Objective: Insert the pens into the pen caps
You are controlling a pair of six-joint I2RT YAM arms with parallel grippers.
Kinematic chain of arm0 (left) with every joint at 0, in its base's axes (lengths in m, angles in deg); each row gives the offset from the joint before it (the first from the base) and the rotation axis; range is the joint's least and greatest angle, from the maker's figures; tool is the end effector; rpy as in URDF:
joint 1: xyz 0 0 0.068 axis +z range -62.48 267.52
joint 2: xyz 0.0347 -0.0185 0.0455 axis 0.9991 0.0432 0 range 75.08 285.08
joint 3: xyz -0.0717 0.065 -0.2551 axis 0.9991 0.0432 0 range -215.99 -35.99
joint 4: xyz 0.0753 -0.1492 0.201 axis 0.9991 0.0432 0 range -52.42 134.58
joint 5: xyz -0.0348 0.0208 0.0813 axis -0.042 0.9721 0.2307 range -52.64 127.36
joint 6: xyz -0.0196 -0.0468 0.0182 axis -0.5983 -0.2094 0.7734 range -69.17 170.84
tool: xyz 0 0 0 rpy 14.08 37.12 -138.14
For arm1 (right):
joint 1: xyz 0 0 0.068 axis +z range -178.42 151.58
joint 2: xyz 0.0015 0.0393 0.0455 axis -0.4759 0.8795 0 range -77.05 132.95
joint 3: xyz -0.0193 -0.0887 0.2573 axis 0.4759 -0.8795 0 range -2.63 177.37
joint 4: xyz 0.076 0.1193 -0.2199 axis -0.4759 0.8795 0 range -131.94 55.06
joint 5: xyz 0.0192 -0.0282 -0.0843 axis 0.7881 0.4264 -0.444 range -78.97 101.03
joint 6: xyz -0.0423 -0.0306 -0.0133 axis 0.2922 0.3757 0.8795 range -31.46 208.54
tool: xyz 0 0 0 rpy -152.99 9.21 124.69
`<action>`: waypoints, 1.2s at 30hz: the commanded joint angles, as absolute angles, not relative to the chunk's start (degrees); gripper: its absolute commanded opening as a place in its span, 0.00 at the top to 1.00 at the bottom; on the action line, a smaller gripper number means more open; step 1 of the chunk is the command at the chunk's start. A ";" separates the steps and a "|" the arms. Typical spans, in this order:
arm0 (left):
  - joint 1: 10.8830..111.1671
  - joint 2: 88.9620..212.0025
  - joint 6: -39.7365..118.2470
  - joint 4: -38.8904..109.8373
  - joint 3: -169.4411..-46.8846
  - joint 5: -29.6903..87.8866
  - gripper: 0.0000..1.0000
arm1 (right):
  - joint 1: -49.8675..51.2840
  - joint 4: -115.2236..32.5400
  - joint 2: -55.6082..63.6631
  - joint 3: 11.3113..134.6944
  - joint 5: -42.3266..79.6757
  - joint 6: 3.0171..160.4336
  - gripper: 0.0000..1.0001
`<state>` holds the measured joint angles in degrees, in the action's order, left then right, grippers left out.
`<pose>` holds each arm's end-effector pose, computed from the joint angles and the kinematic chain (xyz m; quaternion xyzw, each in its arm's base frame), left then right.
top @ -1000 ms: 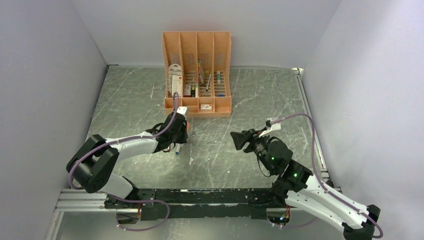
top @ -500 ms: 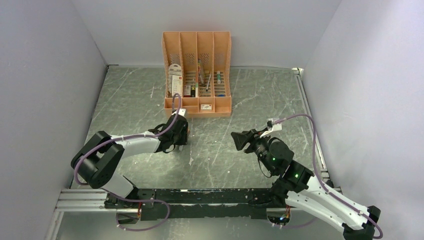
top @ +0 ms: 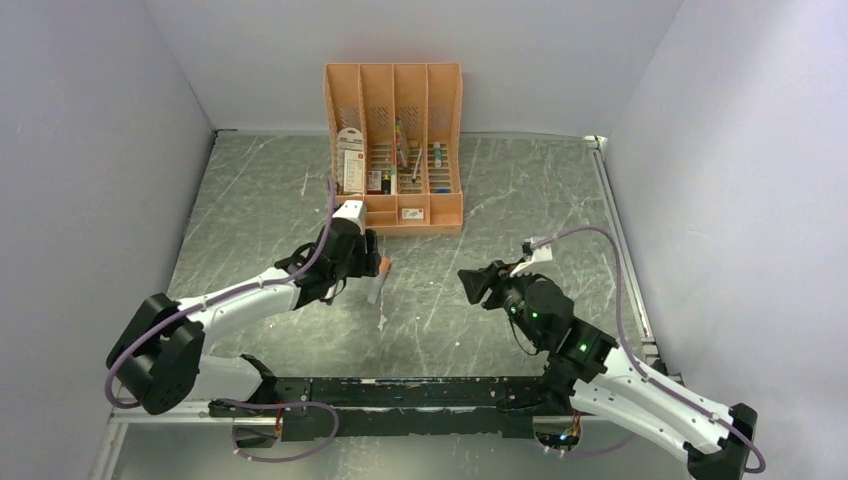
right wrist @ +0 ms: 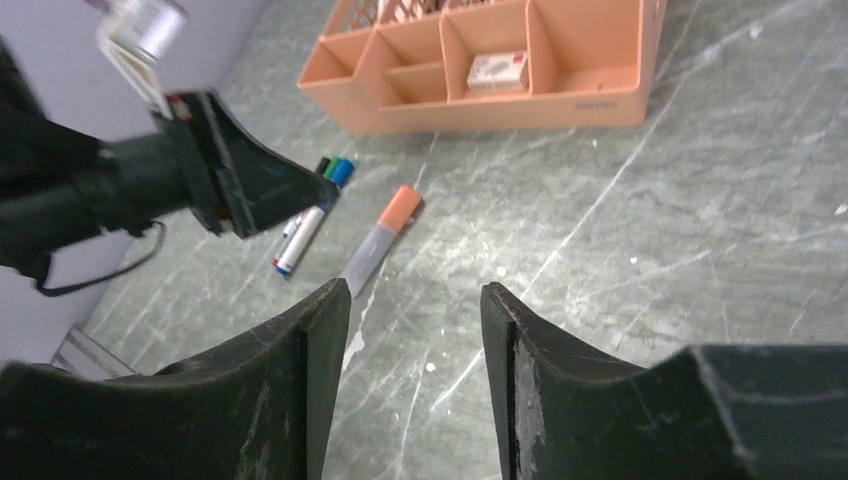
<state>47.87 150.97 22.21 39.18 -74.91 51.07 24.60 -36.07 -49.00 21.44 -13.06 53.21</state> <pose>0.2150 -0.1673 0.2024 0.0344 0.8954 -0.1527 0.4168 0.0962 0.1034 0.2623 0.0177 0.7601 0.3242 0.5629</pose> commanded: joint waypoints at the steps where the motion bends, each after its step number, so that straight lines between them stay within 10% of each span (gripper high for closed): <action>1: 47.34 148.43 23.89 40.08 -76.83 49.99 0.37 | 24.91 -37.41 -44.49 20.39 -12.05 51.24 0.54; 8: 42.85 152.11 22.52 38.49 -77.29 49.55 0.93 | 24.84 -38.59 -42.74 20.04 -12.05 49.96 0.76; 36: 43.57 169.97 20.39 38.88 -80.15 56.07 0.93 | 24.89 -32.32 -49.06 19.65 -14.75 48.76 0.79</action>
